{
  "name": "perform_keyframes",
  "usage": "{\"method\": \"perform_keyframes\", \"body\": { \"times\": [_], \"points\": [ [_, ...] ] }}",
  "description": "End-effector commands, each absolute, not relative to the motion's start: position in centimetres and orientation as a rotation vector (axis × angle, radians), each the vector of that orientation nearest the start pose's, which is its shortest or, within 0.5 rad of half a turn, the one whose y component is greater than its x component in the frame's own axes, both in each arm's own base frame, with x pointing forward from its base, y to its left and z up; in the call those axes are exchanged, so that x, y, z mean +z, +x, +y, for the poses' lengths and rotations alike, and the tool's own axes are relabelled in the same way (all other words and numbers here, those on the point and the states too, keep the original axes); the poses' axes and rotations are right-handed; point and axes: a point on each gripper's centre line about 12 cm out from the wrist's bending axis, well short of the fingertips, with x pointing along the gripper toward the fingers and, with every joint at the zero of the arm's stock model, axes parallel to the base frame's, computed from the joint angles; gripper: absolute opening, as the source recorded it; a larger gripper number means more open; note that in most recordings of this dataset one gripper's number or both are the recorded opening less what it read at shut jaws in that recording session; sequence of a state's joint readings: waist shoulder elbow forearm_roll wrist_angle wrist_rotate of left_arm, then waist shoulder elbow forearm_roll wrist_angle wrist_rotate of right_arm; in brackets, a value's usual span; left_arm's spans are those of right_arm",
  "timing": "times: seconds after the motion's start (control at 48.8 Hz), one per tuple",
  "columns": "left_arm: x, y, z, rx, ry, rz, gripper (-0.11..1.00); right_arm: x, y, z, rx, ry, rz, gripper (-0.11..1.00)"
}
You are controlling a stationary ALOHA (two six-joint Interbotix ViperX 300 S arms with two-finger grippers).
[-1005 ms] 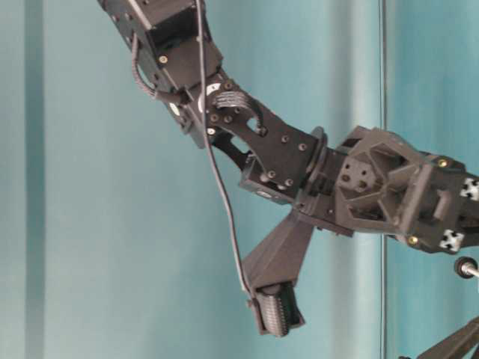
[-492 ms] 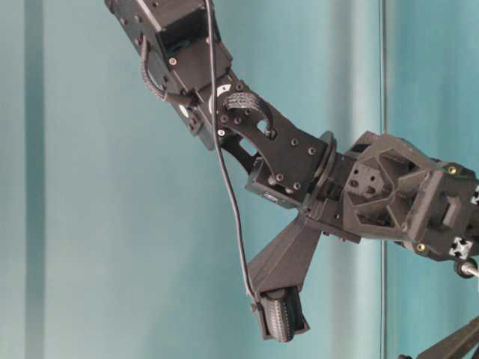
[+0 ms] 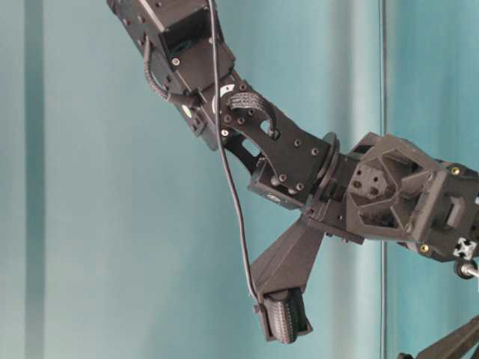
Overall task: Insert the USB cable into the female connector supported by the left arm.
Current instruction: 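Push the USB plug with the right gripper into the connector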
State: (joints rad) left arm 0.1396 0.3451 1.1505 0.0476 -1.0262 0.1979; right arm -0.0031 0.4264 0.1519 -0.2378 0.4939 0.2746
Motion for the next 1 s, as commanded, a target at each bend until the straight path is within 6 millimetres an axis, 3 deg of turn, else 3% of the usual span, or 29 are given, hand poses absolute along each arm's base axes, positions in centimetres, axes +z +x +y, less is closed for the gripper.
{"method": "perform_keyframes", "body": {
  "times": [0.0,0.574,0.8,0.984],
  "points": [
    [3.5,28.7,3.8,0.051,0.187,0.492,0.46,12.9,49.7,-1.1,-0.125,-0.002,0.985,0.22],
    [3.6,28.9,3.2,0.031,0.190,0.488,0.46,13.1,50.8,-0.8,-0.087,-0.058,0.955,0.22],
    [3.8,30.2,3.1,0.032,0.174,0.475,0.46,13.9,52.6,-0.8,-0.084,-0.065,0.916,0.21],
    [3.8,31.0,3.0,0.026,0.174,0.472,0.46,14.1,52.9,-0.9,-0.079,-0.079,0.910,0.21]
  ]
}}
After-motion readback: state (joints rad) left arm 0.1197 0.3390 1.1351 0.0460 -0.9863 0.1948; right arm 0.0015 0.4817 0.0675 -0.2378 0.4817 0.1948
